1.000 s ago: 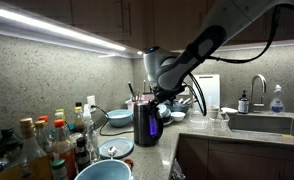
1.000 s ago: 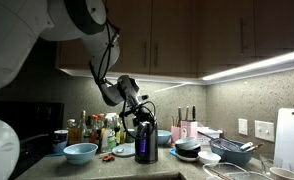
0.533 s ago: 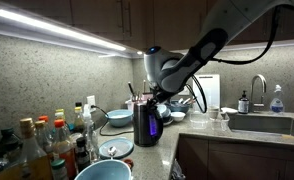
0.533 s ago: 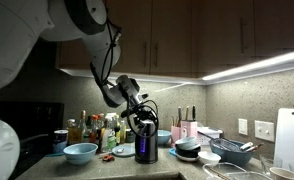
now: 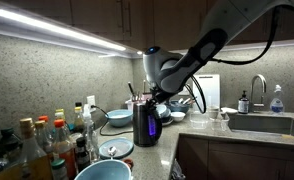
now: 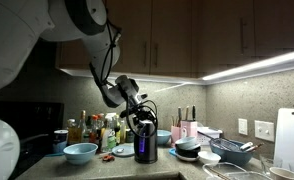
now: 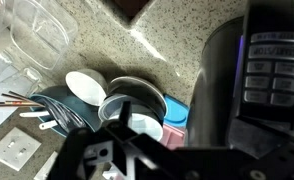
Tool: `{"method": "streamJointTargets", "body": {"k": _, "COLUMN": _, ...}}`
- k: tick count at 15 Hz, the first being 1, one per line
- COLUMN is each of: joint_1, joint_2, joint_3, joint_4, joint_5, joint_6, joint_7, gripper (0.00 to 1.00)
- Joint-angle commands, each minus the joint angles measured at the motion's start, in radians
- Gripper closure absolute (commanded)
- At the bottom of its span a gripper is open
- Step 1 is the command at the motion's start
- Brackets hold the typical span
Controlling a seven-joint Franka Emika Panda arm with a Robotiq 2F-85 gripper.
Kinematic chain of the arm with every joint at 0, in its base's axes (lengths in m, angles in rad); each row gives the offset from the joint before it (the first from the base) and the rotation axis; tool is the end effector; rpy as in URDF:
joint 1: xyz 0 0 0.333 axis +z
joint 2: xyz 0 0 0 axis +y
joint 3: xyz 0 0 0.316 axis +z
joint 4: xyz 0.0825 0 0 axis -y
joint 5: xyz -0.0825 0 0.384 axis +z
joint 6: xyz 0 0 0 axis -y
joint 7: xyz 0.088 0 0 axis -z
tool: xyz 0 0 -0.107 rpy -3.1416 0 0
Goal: Turn off the black electric kettle then open the lid
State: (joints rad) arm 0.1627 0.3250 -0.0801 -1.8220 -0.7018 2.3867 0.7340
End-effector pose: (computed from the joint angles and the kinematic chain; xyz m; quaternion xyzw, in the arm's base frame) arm 0.6560 0.0524 0.3856 0.9511 -0.0852 0.2108 0.2090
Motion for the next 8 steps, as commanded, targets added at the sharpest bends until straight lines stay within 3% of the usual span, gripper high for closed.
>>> {"method": "streamJointTargets", "body": {"k": 1, "joint_1": 0.008, "joint_2": 0.026, "joint_3": 0.019, "joint_4": 0.007, "joint_5": -0.014, "joint_6": 0.036, "joint_7": -0.021, "gripper": 0.00}}
{"method": "streamJointTargets", "body": {"k": 8, "joint_1": 0.039, "joint_2": 0.001, "joint_3": 0.027, "joint_4": -0.002, "joint_5": -0.072, "joint_6": 0.077, "joint_7": -0.002, "gripper": 0.00}}
